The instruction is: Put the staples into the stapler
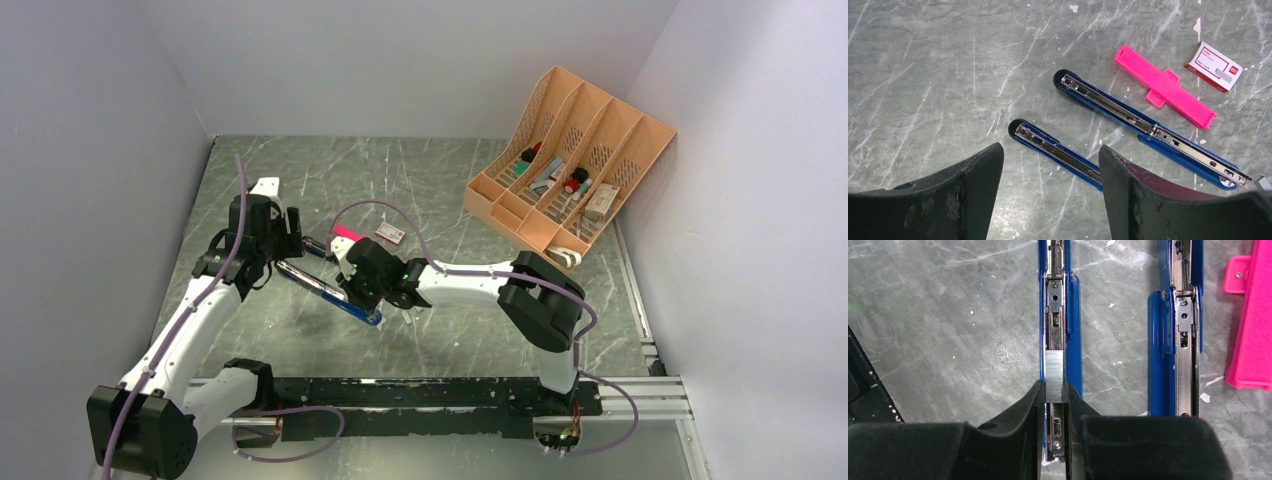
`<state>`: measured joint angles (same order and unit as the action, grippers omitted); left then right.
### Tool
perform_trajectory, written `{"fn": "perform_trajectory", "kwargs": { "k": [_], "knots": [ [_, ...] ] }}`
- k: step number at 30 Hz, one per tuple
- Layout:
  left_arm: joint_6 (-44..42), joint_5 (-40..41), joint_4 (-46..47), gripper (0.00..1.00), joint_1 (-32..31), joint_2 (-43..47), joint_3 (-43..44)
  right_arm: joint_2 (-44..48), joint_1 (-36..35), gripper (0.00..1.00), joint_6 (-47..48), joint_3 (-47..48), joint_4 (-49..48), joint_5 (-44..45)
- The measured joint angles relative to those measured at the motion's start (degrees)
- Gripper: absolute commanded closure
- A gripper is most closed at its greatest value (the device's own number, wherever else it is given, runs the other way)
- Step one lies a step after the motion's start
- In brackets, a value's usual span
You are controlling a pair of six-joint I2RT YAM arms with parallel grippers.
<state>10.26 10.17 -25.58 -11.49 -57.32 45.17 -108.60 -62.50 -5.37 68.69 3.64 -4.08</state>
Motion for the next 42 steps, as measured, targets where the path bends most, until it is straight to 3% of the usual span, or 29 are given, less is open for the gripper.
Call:
{"fn": "perform_trajectory", "kwargs": {
  "k": [23, 42],
  "knots": [
    [0.0, 0.0, 0.0, 0.26, 0.0, 0.0, 0.0, 0.0, 0.0, 1.00, -0.6, 0.6, 1.2, 0.5],
    [0.0, 0.0, 0.0, 0.26, -0.2, 0.0, 0.0, -2.9, 0.0, 1.00, -0.6, 6.6, 8.1, -0.4]
  ]
}}
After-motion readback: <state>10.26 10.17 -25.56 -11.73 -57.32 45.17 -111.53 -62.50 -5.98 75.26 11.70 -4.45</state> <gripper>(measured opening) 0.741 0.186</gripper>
